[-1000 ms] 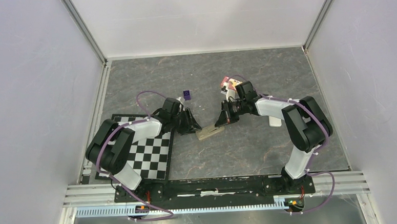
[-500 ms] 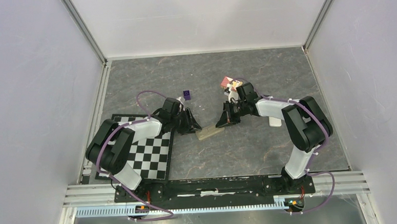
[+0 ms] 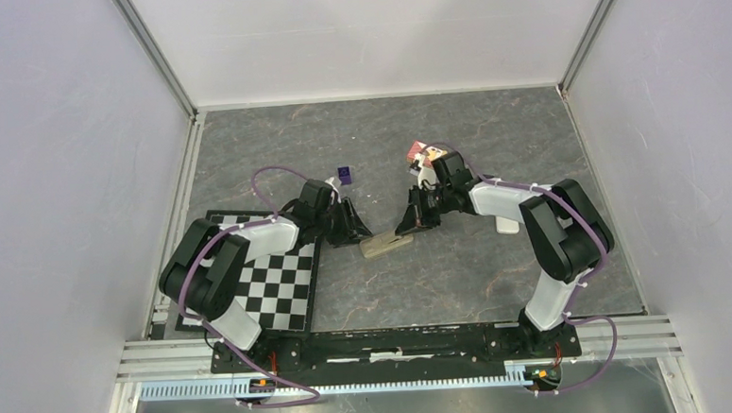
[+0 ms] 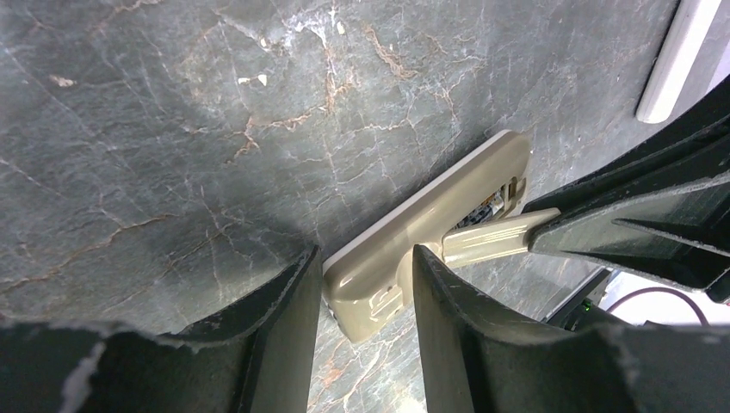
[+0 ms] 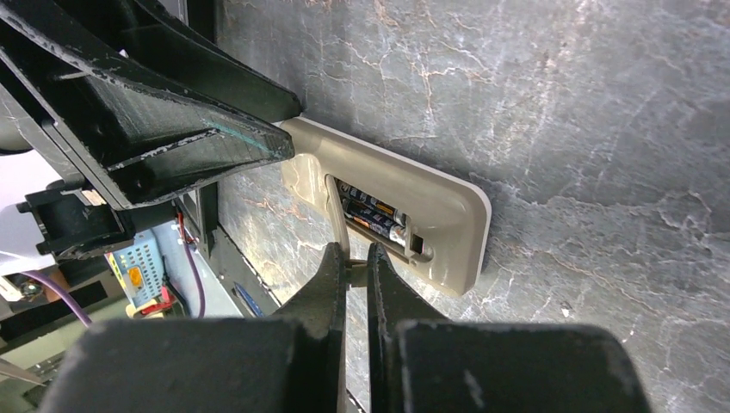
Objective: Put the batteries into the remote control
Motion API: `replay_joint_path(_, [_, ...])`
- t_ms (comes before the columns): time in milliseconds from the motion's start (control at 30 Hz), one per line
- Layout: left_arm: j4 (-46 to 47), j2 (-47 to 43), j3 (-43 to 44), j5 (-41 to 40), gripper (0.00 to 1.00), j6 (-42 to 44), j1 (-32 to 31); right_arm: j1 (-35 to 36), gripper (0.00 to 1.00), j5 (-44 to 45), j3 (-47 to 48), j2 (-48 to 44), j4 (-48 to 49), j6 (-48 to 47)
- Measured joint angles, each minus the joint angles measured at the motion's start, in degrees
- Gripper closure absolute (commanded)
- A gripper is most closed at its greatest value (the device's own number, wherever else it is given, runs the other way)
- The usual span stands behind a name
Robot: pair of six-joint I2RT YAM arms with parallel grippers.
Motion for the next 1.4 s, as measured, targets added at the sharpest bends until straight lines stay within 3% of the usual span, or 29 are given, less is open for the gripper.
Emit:
replay_joint_path(133, [0.9, 0.3, 0.0, 0.1, 0.51, 0.0, 0.0, 1.1, 0.93, 1.0, 0.5, 0.0, -0.2, -0.4])
replay_joint_path(367, [1.9, 0.5, -0.1, 0.3, 0.49, 0.0, 0.0, 2.3, 0.70, 4.2, 0.5, -0.3, -0.3, 0.2])
replay_joint_path(633, [1.6, 0.5, 0.0, 0.2, 0.47, 0.7, -0.1, 3.6, 0.59, 7.2, 0.5, -0.7, -1.0, 0.6])
replay_joint_path(1200, [-0.1, 0.5, 1.1, -1.5, 0.47, 1.8, -0.3, 1.9, 0.53, 8.5, 0.6, -3.9, -3.4, 0.5])
replay_joint_path(1400, [-0.6, 0.1, 1.1, -2.6, 0.46, 1.8, -0.2, 0.9, 0.62, 9.2, 0.6, -4.5, -4.0, 0.2])
